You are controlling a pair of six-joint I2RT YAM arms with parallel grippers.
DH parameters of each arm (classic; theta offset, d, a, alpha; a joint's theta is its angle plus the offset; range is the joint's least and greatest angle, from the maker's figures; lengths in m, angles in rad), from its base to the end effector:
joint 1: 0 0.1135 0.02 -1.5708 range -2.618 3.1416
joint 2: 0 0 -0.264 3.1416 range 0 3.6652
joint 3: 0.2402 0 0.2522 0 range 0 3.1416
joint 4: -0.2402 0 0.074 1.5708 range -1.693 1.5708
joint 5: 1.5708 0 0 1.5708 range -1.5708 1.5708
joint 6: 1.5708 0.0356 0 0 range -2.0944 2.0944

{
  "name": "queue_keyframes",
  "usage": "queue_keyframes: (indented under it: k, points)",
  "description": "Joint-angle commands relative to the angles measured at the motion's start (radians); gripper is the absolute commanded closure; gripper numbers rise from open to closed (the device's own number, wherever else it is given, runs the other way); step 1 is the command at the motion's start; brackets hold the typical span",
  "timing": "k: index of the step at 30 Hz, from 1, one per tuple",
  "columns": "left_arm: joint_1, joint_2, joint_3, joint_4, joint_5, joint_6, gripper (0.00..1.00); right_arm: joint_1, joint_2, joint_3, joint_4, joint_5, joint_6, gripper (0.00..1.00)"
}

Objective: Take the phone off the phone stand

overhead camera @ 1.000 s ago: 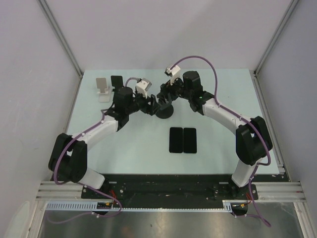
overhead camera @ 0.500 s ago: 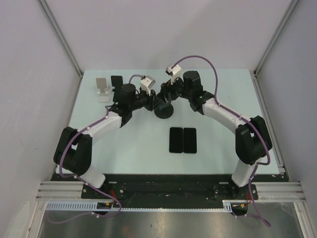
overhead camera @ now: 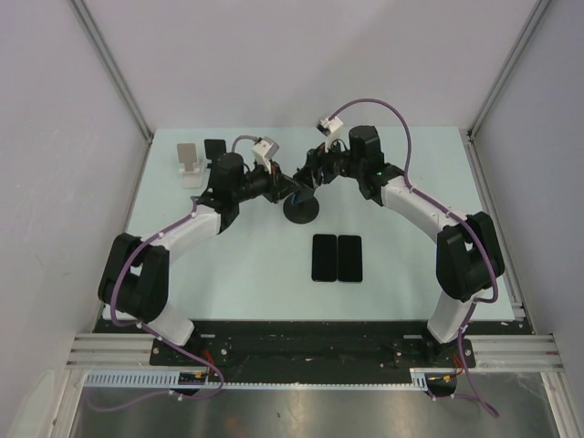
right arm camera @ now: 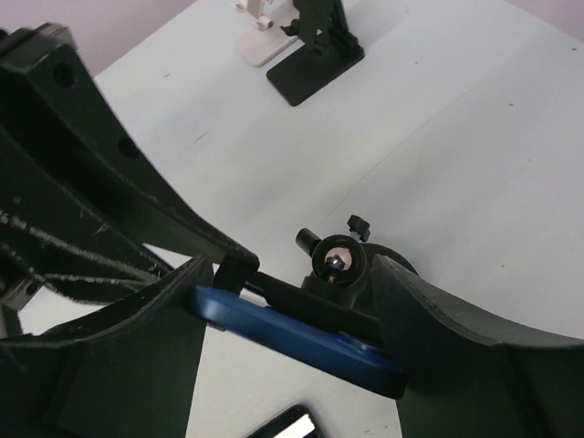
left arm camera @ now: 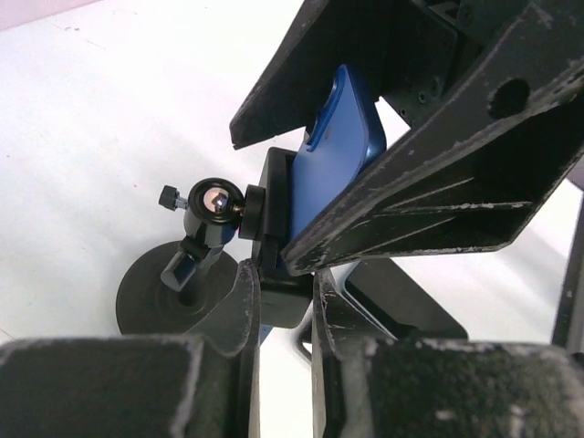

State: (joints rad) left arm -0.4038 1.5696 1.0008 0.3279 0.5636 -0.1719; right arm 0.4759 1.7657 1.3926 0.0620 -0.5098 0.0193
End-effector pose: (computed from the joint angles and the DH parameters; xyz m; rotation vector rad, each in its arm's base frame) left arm 0.3231 -0.1587 0.2713 0.6220 1.7631 -0.9119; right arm 0.3664 0.2084 0.3069 -0.7770 1.7588 0.8146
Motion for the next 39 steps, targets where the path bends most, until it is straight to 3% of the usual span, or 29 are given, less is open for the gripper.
queue_keyframes:
  k: [1, 7, 11, 13, 14, 17, 20, 25, 31, 39]
  points:
    - [0.100, -0.017, -0.027, 0.077, 0.031, -0.141, 0.99, -0.056, -0.025, 0.031, -0.037, -0.068, 0.004, 1.00]
    - [0.132, -0.020, -0.059, 0.138, 0.076, -0.233, 1.00, -0.071, -0.025, 0.013, 0.001, -0.085, 0.036, 1.00]
    - [0.115, -0.045, -0.079, 0.138, 0.038, -0.222, 1.00, -0.056, -0.034, 0.014, 0.007, 0.002, 0.060, 1.00]
    - [0.089, -0.065, -0.094, 0.138, 0.013, -0.203, 1.00, -0.022, -0.040, 0.014, 0.009, 0.052, 0.067, 0.84]
    - [0.080, -0.074, -0.100, 0.138, -0.016, -0.196, 1.00, -0.007, -0.048, 0.013, 0.009, 0.106, 0.073, 0.66]
    - [0.043, -0.095, -0.120, 0.138, -0.068, -0.173, 1.00, 0.032, -0.060, 0.013, 0.010, 0.166, 0.096, 0.40]
    - [0.023, -0.103, -0.131, 0.138, -0.117, -0.176, 1.00, 0.053, -0.075, 0.014, 0.004, 0.212, 0.114, 0.27]
    - [0.002, -0.106, -0.123, 0.134, -0.180, -0.163, 1.00, 0.067, -0.136, -0.018, 0.044, 0.254, 0.108, 0.16]
    - [-0.009, -0.091, -0.100, 0.119, -0.192, -0.143, 1.00, 0.069, -0.140, -0.033, 0.105, 0.180, 0.059, 0.01]
    - [-0.030, -0.077, -0.083, 0.109, -0.197, -0.138, 1.00, 0.089, -0.074, -0.033, 0.179, 0.226, 0.030, 0.00]
